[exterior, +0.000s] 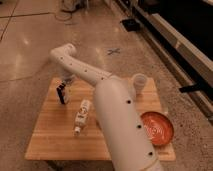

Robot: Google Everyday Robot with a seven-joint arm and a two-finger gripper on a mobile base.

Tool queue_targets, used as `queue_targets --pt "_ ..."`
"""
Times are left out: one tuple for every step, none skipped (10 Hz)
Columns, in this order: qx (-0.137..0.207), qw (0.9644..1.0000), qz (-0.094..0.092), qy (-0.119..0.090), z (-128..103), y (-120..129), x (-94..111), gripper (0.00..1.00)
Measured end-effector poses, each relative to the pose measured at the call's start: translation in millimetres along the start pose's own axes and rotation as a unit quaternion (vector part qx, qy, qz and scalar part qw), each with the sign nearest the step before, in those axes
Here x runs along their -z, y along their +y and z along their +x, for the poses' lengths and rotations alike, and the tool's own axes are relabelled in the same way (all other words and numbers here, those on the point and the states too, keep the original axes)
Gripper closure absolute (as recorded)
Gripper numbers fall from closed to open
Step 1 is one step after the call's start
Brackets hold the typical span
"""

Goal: Knock the eraser over

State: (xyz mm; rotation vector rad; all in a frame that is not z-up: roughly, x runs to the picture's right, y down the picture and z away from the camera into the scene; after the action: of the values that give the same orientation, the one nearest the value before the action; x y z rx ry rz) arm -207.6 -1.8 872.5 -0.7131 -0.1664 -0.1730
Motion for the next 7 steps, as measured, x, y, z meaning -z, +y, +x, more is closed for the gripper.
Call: queue_targets --pt "0.001 1.0 0.004 -0.006 0 -1 3 0.2" --pt "0.003 0.9999 0.008 -0.012 -2 -3 5 0.2" --pt "0.008 0.9996 0.016 -0.02 -7 -6 10 0.2" --pt "0.012 0.9994 0.023 -0.024 -12 -9 13 0.2" --pt "0.018 0.9991 0.027 -0.028 -18 -9 16 0.2" --pt "0.027 0.9987 0.029 -0.032 -25 -7 17 0.2" --pt "0.036 0.9984 0.027 -0.035 -32 -3 16 0.2"
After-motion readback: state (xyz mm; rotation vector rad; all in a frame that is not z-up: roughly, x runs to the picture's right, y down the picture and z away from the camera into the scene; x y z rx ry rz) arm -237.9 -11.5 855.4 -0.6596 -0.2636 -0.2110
